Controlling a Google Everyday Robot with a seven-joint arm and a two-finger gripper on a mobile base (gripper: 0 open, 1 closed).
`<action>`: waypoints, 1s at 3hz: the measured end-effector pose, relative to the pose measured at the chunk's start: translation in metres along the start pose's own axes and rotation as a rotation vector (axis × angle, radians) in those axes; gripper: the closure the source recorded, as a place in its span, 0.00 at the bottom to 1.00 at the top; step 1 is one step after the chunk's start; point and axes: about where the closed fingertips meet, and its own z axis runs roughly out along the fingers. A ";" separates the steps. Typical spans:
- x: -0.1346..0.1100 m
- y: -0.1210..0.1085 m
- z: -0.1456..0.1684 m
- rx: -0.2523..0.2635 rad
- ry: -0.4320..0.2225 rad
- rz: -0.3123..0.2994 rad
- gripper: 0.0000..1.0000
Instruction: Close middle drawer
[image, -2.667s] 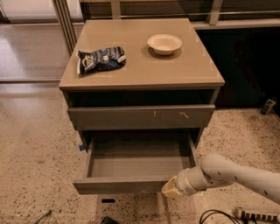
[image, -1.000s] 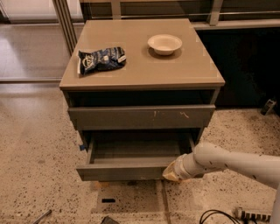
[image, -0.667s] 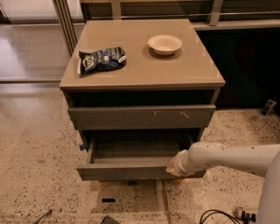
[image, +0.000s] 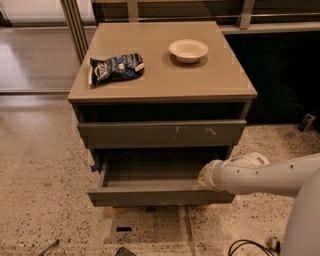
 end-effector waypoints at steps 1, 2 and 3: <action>-0.002 0.020 0.008 -0.053 -0.015 0.031 1.00; -0.003 0.054 0.033 -0.196 -0.065 0.130 1.00; -0.009 0.079 0.055 -0.345 -0.200 0.275 1.00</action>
Offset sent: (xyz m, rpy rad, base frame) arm -0.1258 -0.0076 -0.0802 0.5883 0.9146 -0.0172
